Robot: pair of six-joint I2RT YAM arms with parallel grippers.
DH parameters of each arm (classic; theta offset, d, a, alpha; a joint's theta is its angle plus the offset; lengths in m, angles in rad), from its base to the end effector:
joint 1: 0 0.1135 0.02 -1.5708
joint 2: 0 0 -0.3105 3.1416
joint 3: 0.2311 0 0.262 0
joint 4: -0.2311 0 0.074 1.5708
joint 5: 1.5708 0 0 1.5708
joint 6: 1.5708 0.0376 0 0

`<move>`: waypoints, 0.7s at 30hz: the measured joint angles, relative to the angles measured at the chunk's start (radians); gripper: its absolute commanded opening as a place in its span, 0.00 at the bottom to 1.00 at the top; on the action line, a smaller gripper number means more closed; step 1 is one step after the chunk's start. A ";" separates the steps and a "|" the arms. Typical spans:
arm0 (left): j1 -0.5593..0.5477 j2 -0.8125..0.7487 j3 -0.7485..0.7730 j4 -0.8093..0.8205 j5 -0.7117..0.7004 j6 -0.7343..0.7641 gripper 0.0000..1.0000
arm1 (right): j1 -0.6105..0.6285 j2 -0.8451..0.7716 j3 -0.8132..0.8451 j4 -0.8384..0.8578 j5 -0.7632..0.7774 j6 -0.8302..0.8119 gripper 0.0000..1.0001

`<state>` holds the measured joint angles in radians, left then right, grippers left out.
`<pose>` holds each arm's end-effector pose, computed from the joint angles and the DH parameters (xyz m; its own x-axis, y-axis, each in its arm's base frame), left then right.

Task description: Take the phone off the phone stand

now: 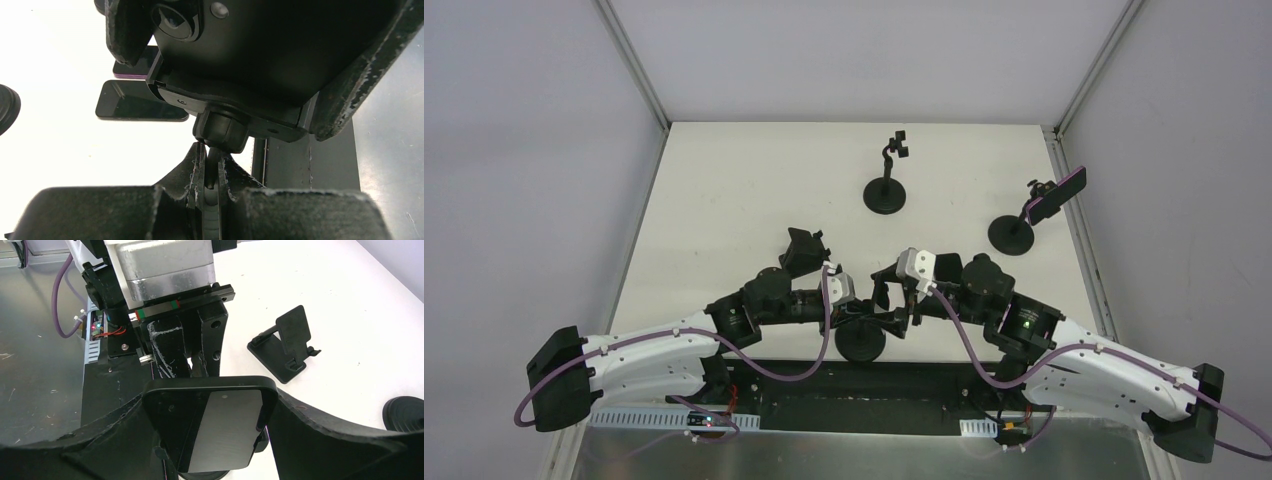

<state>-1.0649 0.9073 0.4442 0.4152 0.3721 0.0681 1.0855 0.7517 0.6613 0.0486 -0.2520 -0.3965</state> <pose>0.0814 -0.1751 0.2927 0.0443 0.0509 -0.9977 0.9901 0.1306 0.0506 0.0677 0.1485 0.3577 0.3577 -0.1234 -0.9256 -0.9049 0.1992 -0.3762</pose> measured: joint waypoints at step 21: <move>-0.002 -0.018 -0.002 -0.009 0.020 0.012 0.00 | -0.024 -0.024 0.000 -0.031 -0.028 -0.038 0.99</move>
<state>-1.0672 0.8898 0.4419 0.4065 0.3920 0.0799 1.0618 0.7280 0.6613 0.0181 -0.2802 -0.4343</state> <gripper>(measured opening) 0.069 0.985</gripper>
